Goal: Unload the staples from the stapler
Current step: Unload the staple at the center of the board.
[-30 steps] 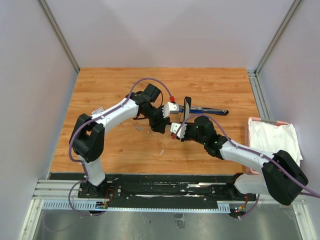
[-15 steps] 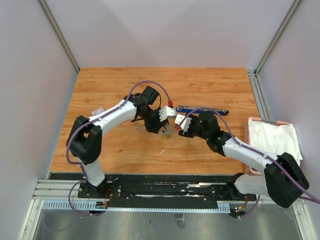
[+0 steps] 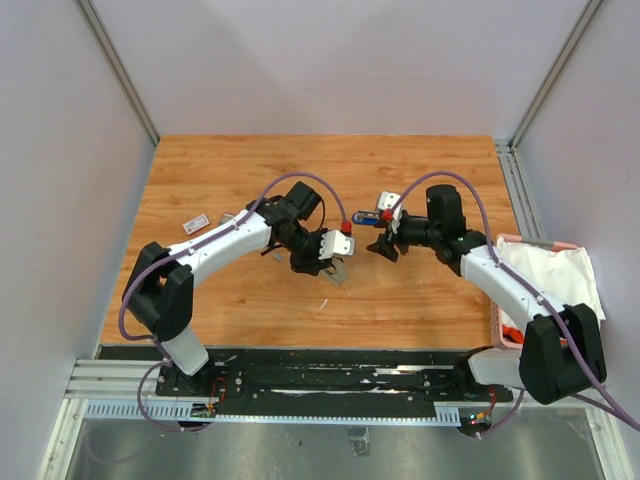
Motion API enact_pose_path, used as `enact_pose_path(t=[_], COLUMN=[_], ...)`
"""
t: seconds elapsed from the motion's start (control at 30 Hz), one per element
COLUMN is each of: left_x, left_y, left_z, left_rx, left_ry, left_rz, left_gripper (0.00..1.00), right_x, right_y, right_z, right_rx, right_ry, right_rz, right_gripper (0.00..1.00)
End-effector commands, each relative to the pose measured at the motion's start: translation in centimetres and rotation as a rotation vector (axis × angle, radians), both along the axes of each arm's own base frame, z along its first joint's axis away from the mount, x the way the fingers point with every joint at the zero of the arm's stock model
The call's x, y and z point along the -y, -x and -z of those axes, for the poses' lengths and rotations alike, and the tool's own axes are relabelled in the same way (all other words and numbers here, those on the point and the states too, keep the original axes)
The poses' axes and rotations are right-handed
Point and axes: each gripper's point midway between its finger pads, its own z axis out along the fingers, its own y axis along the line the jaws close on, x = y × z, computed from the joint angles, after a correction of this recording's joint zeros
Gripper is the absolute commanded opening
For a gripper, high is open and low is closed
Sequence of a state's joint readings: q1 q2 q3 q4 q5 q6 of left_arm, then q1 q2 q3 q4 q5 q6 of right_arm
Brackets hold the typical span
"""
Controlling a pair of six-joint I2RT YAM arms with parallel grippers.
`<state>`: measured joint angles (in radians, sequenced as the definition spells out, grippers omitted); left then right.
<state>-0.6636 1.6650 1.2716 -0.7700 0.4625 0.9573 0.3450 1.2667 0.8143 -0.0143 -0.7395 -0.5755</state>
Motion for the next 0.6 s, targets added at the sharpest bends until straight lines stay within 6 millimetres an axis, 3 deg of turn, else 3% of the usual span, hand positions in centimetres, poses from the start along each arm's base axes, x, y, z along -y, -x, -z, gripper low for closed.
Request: enact_pose_path(t=[0.0,0.33,0.57], left_x=[2.1,3.1,3.5], left_y=[0.9,1.8,2.7], left_z=[-2.3,-3.4,-3.6], left_rx=[0.053,0.046,0.037], left_ry=[0.093,0.147,0.164], left_rz=[0.116,0.156,0.185], left_gripper=[0.00,0.00,0.00], right_x=[-2.0,-3.9,-5.5], right_y=[3.8,5.6,5.5], right_z=[-0.6,-1.1,-1.6], right_rx=[-0.198,-0.327,-0.377], right_ry=[-0.109,-0.201,-0.232], right_rz=[-0.185,-0.313,-0.335], right_gripper=[0.60,0.60,0.61])
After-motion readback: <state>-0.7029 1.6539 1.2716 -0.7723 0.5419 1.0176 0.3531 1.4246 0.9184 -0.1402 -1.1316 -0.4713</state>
